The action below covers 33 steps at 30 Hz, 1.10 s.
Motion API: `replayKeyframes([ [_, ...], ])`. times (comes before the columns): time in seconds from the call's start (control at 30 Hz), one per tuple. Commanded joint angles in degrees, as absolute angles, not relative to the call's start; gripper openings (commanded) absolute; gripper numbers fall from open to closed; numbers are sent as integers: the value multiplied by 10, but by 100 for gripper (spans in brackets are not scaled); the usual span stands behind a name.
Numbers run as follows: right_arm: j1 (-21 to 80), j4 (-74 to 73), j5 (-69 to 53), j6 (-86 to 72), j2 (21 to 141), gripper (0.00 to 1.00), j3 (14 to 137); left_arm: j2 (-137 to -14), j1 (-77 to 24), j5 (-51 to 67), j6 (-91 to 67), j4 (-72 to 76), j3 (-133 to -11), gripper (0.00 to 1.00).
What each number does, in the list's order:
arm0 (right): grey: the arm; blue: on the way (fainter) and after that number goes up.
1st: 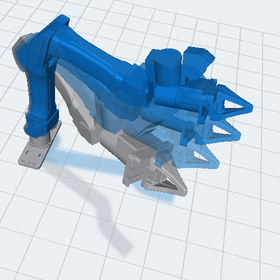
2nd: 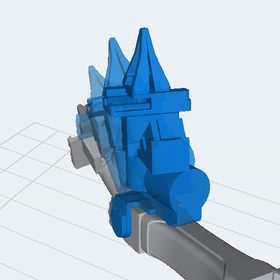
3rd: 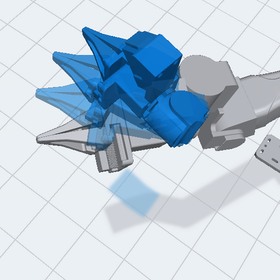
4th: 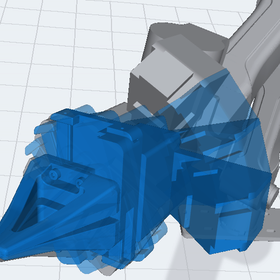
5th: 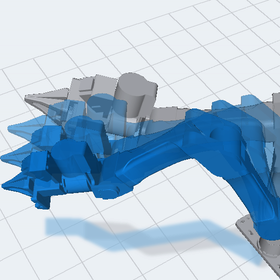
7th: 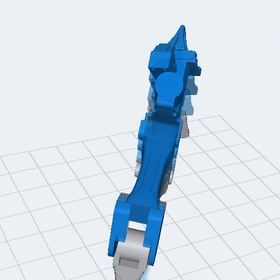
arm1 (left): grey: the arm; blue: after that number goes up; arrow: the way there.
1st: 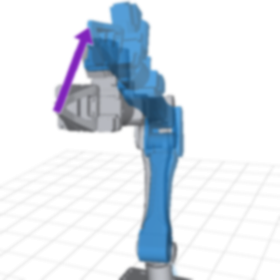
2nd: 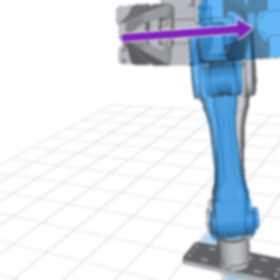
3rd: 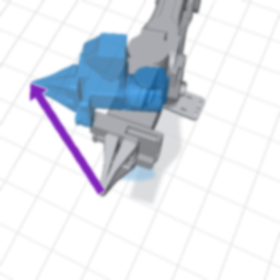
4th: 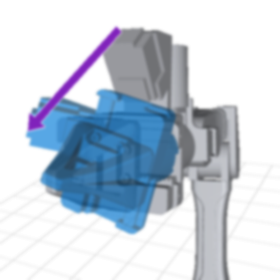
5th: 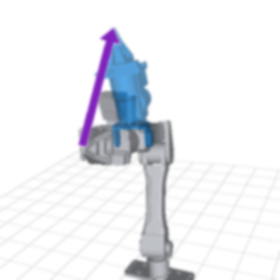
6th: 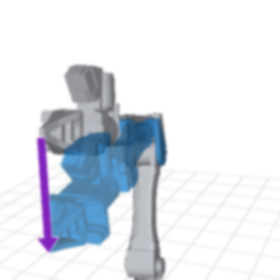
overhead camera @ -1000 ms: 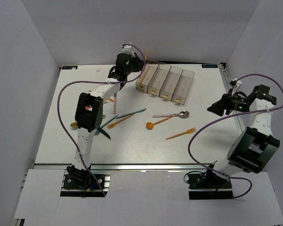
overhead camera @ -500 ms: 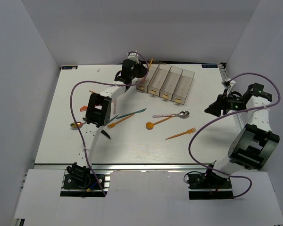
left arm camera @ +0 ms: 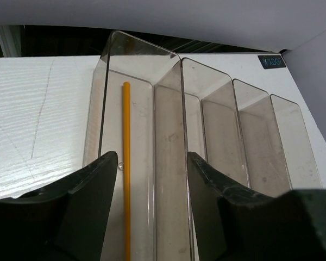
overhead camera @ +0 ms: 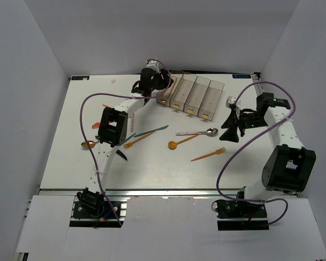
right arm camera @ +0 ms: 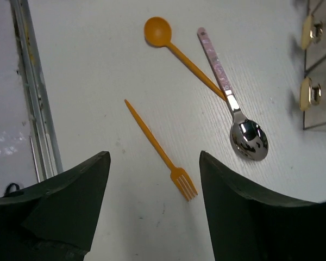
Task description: Sort the eating utensils into containers
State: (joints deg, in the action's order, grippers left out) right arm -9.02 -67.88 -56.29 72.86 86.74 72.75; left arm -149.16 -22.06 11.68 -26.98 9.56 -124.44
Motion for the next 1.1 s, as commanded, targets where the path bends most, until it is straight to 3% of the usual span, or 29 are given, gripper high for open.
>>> replayKeyframes([
  [0.0, -56, -751, -535, 894, 858, 74, 746, -1409, -225, 114, -262, 71, -1257, 65],
  [0.13, 21, -738, -474, 982, 825, 76, 713, -1352, -222, 125, -242, 25, -1251, 65],
  [0.27, 90, -658, -376, 973, 804, 77, 638, -1199, -218, 139, -216, -25, -1140, 68],
  [0.5, 176, -505, -271, 900, 807, 76, 531, -881, -172, 152, -231, -121, -743, 74],
  [0.63, 179, -450, -230, 881, 842, 74, 514, -711, -154, 144, -262, -151, -582, 75],
  [0.83, 186, -385, -195, 854, 876, 69, 499, -515, -153, 124, -344, -199, -435, 75],
  [1.0, 206, -345, -171, 824, 903, 58, 476, -432, -153, 101, -388, -213, -354, 75],
  [1.07, 208, -345, -174, 817, 907, 46, 476, -426, -153, 94, -386, -228, -356, 75],
])
